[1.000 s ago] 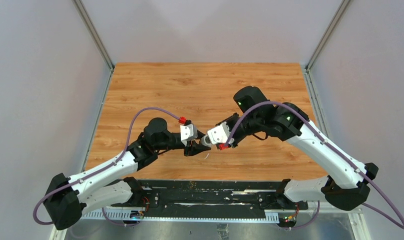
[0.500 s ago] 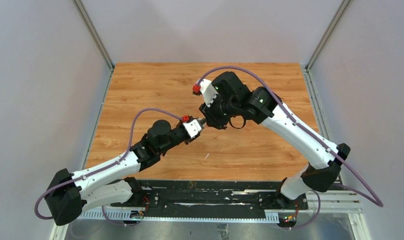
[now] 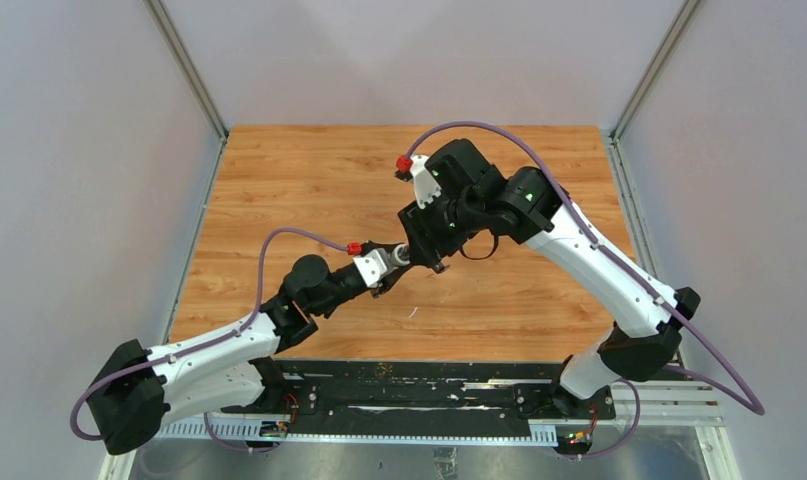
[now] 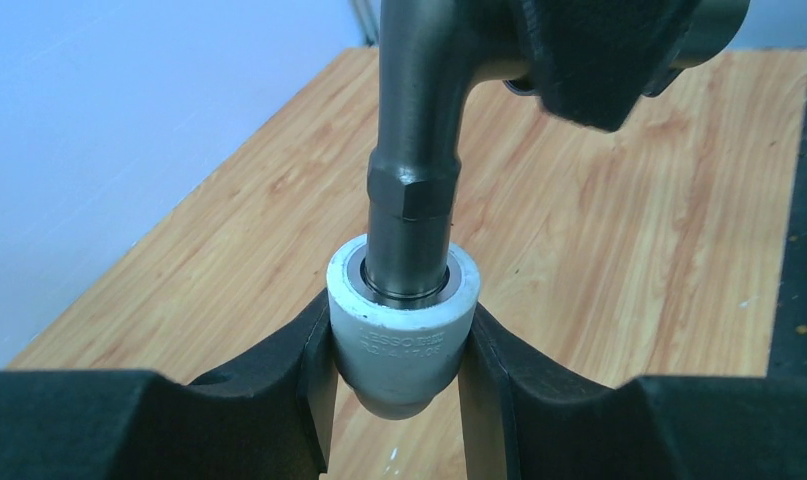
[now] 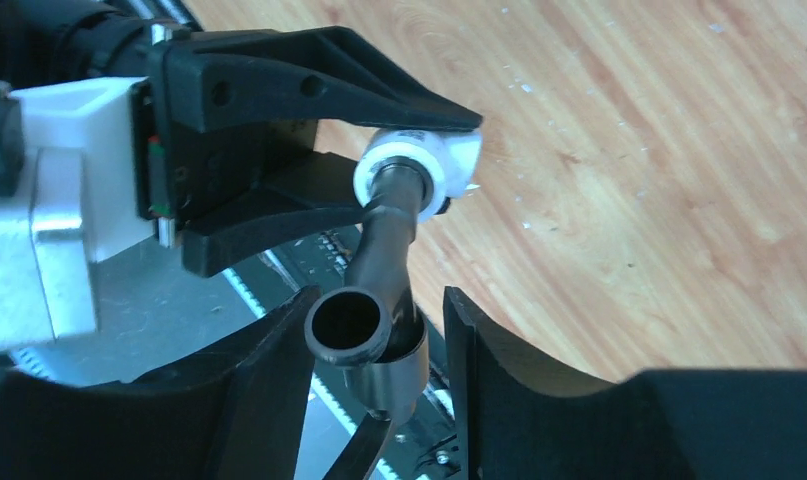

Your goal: Install the water faucets

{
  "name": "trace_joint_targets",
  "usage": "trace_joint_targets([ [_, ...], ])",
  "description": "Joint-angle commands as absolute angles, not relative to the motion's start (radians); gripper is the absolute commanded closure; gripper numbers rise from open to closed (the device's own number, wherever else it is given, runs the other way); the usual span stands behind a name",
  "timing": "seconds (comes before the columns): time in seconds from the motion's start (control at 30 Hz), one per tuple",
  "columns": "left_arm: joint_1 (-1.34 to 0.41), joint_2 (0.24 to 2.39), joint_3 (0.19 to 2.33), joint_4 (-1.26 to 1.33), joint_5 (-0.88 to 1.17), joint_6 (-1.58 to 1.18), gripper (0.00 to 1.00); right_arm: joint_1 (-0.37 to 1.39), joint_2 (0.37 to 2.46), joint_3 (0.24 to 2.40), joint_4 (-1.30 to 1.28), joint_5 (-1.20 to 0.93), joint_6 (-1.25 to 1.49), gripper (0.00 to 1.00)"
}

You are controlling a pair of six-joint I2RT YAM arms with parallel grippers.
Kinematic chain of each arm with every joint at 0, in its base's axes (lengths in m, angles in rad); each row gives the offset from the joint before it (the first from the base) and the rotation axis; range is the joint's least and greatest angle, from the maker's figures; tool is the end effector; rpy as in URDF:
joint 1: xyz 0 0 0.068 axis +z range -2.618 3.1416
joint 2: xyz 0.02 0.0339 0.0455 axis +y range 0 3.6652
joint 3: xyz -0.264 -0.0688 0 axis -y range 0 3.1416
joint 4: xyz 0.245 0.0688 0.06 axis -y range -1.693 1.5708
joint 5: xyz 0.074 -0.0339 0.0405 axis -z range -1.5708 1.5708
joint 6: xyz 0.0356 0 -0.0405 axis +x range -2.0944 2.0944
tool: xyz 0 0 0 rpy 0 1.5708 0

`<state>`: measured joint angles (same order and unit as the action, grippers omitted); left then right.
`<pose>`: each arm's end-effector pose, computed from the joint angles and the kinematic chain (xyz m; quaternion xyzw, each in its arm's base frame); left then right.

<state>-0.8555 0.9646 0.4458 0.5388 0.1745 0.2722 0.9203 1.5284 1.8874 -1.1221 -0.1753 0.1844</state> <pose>0.1404 -0.1710 0.2633 0.4253 0.5561 -0.2630 0.6638 0.1743 0.2393 0.4441 -0.3616 0.8423 0.2739 0.2910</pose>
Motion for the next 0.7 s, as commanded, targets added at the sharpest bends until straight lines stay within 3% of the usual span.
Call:
trace_joint_targets([
  [0.0, -0.865, 0.947, 0.392, 0.810, 0.212, 0.182, 1.00, 0.930, 1.477, 1.910, -1.132, -0.287, 0.172, 0.42],
  [0.13, -0.865, 0.971, 0.371, 0.878, 0.218, 0.114, 1.00, 0.930, 1.420, 1.908, -1.092, -0.321, 0.121, 0.02],
  [0.37, -0.864, 1.063, 0.405, 0.888, 0.359, 0.029, 1.00, 0.920, 1.265, 1.857, -0.967, -0.282, -0.125, 0.00],
  [0.5, -0.851, 1.119, 0.450, 0.846, 0.493, 0.009, 1.00, 0.920, 1.143, 1.754, -0.753, -0.236, -0.331, 0.00],
  [0.67, -0.775, 1.207, 0.449, 1.085, 0.752, -0.241, 1.00, 0.919, 1.119, 1.809, -0.743, -0.083, -0.529, 0.01],
])
